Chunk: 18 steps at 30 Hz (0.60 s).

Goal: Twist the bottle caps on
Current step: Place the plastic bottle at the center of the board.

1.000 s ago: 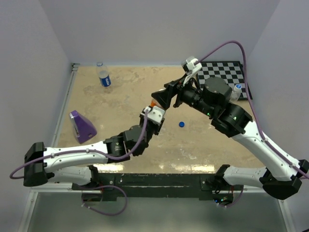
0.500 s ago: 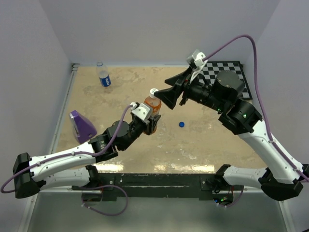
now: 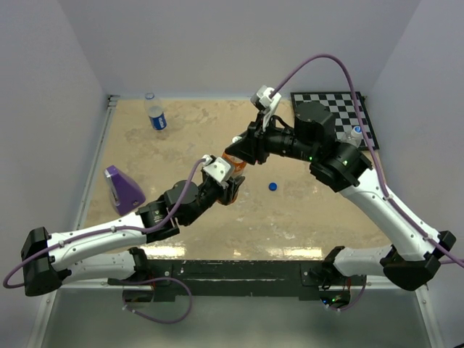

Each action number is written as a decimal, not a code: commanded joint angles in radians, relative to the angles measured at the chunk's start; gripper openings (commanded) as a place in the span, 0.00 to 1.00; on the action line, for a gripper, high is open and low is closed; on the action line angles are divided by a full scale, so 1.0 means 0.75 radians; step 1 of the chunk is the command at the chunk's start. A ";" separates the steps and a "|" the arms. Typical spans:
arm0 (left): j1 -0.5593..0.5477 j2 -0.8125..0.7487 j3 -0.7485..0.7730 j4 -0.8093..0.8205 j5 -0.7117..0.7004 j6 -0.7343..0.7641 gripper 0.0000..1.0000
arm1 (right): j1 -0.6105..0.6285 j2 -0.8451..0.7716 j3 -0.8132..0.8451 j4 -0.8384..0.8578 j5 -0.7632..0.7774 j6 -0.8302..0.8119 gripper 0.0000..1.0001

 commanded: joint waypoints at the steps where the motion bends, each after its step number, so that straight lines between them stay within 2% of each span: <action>1: 0.013 -0.008 0.041 0.017 -0.004 0.004 0.19 | -0.003 -0.028 0.048 -0.018 0.087 -0.036 0.00; 2: 0.015 -0.012 0.039 0.011 -0.014 0.002 0.38 | -0.005 -0.028 0.046 -0.024 0.118 -0.042 0.00; 4: 0.021 -0.028 0.031 -0.009 -0.036 -0.006 0.61 | -0.005 -0.030 0.036 -0.031 0.212 -0.058 0.00; 7: 0.049 -0.057 0.029 -0.058 -0.047 -0.025 0.82 | -0.019 -0.028 0.005 -0.027 0.387 -0.079 0.00; 9: 0.072 -0.079 0.025 -0.093 -0.051 -0.031 0.89 | -0.048 -0.022 -0.032 -0.002 0.510 -0.081 0.00; 18: 0.254 -0.263 -0.006 -0.336 -0.130 0.018 0.90 | -0.199 0.027 -0.410 0.513 0.983 -0.083 0.00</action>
